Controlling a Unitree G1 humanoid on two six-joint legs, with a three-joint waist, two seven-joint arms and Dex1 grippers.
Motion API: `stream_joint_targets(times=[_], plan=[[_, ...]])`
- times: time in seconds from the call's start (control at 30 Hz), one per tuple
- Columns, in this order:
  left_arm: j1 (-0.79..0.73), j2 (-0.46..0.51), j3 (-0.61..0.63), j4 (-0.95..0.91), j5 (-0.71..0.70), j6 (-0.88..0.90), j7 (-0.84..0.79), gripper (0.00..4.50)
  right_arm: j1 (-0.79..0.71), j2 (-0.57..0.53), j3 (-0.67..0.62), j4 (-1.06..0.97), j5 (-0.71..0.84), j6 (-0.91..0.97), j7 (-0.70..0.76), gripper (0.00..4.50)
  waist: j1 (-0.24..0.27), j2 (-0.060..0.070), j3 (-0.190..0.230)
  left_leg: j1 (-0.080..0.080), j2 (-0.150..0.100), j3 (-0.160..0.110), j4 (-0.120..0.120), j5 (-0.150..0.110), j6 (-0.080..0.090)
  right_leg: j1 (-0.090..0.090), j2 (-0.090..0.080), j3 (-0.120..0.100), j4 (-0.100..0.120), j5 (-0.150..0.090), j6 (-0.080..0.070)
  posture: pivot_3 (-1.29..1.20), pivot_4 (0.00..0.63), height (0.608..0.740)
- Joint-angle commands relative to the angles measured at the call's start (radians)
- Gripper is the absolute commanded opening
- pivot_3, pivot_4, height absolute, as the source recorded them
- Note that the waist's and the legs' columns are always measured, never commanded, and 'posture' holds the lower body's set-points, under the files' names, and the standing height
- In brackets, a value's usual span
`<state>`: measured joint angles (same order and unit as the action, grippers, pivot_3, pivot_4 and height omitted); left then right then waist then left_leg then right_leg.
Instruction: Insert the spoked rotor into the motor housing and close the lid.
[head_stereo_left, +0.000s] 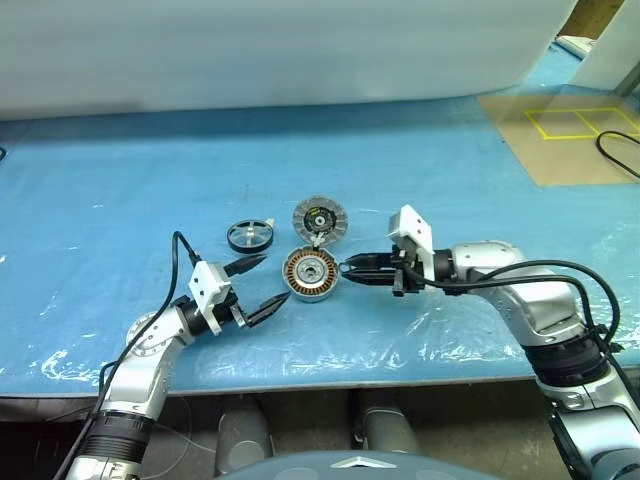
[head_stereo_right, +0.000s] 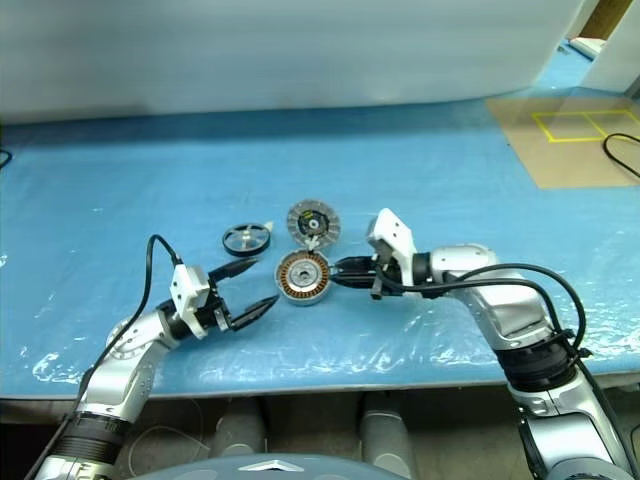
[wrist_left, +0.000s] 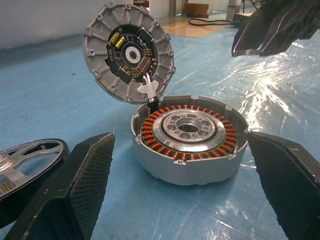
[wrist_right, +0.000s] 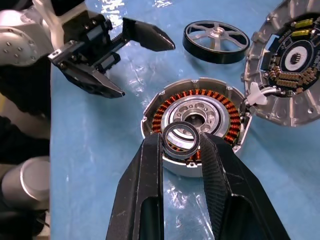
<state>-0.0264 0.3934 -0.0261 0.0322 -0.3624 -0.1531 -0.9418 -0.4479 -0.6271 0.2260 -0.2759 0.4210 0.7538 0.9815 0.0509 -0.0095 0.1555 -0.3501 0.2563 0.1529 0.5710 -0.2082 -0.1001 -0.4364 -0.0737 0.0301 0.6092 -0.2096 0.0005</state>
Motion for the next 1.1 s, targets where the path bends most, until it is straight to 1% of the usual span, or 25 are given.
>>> stream_joint_targets(times=[0.03, 0.2, 0.57, 0.77, 1.1], plan=[[0.002, 0.003, 0.011, -0.036, -0.007, -0.006, 0.006, 4.5, -0.065, 0.039, 0.044, 0.015, -0.042, -0.021, -0.028, 0.65, -0.002, 0.0, 0.0, 0.0, 0.0, 0.0, 0.0, 0.0, 0.0, 0.0, 0.0, 0.0, 0.0, 0.0, 0.0, 0.0, 0.15, 0.74], [0.008, 0.004, 0.011, -0.044, -0.006, -0.005, 0.015, 4.5, -0.119, 0.087, 0.105, 0.094, -0.11, -0.07, -0.04, 0.65, -0.003, 0.0, 0.0, -0.001, 0.0, 0.0, 0.0, 0.0, 0.0, 0.0, 0.0, 0.0, 0.0, 0.0, 0.0, 0.0, 0.15, 0.74], [0.042, 0.011, 0.014, -0.08, -0.007, 0.002, 0.035, 4.5, -0.145, 0.165, 0.19, 0.226, -0.222, -0.174, -0.034, 0.65, -0.004, 0.0, 0.0, 0.0, 0.0, 0.0, 0.001, 0.0, 0.0, 0.0, 0.0, 0.0, 0.001, 0.0, 0.0, 0.0, 0.15, 0.74], [0.042, 0.01, 0.013, -0.084, -0.006, 0.007, 0.039, 4.5, -0.148, 0.19, 0.198, 0.281, -0.259, -0.224, -0.018, 0.65, -0.004, 0.0, 0.0, 0.0, 0.0, 0.0, 0.001, 0.0, 0.0, 0.0, 0.0, 0.0, 0.002, 0.0, 0.0, 0.0, 0.15, 0.74], [0.043, 0.012, 0.015, -0.084, -0.008, 0.009, 0.039, 4.5, -0.143, 0.199, 0.202, 0.29, -0.29, -0.241, -0.003, 0.65, -0.004, 0.0, 0.0, 0.0, 0.0, 0.0, 0.002, 0.0, 0.0, 0.0, 0.0, 0.0, 0.003, 0.0, 0.0, 0.0, 0.15, 0.74]])
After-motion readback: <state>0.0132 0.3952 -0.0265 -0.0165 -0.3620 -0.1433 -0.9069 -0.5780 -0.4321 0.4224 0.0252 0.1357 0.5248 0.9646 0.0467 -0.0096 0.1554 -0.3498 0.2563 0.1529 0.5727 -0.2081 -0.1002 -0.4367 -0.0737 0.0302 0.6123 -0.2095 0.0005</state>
